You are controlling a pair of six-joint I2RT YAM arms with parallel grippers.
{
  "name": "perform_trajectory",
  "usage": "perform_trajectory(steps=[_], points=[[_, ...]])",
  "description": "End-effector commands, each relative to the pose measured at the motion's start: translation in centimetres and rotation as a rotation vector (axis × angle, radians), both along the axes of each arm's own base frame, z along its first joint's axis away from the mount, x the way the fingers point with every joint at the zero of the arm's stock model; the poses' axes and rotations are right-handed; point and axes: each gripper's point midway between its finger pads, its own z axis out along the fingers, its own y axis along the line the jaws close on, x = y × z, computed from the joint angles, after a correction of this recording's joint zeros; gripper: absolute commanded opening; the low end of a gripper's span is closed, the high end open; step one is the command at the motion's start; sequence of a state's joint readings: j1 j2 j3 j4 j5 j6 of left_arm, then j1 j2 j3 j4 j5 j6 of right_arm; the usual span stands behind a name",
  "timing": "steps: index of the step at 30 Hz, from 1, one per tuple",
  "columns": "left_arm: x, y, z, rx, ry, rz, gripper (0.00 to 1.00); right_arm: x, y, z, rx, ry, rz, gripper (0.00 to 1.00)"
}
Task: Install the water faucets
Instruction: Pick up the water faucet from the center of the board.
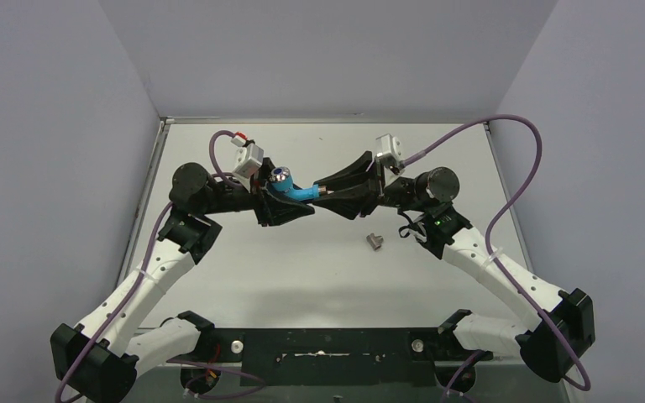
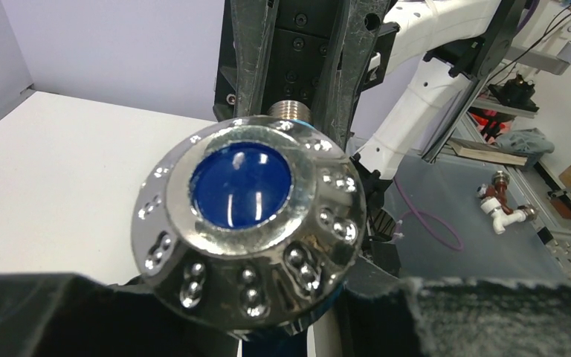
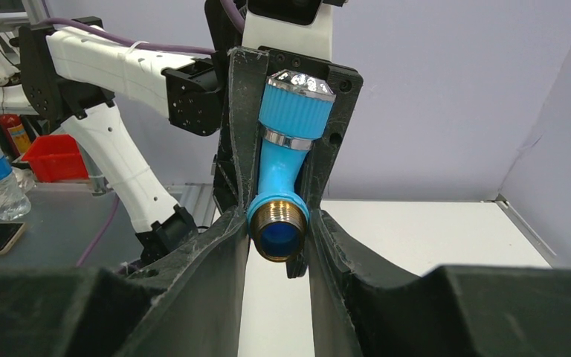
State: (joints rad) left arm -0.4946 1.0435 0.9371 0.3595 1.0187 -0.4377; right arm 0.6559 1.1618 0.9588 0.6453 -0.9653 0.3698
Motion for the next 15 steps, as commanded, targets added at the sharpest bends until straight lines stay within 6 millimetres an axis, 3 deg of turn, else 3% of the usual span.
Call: perform_trajectory(steps=[1,5,9,11,12,15], points=[[-0.83,0.13,2.92,-0.070,-0.099,0.000,0.30,-0.64,0.89,-1.14,-0.029,0.009,0.028,0.00],[-0.93,0.18,3.04,-0.071,-0.101,-0.001,0.21,-0.59,0.83,-1.38,-0.032,0.012,0.020,0.00],[-0.94,0.22,3.09,-0.071,-0.100,0.003,0.00,-0.46,0.71,-1.75,-0.053,0.010,0.005,0.00],[-1.06,0.19,2.99,-0.063,-0.102,-0.008,0.00,-0.31,0.56,-1.83,-0.073,0.002,-0.012,0.00],[-1.17,0.16,2.89,-0.055,-0.105,-0.019,0.00,-0.32,0.48,-1.77,-0.082,-0.005,-0.017,0.06],[-1.22,0.00,2.23,-0.014,-0.106,-0.046,0.00,-0.54,0.20,-1.63,-0.120,-0.033,-0.021,0.36]])
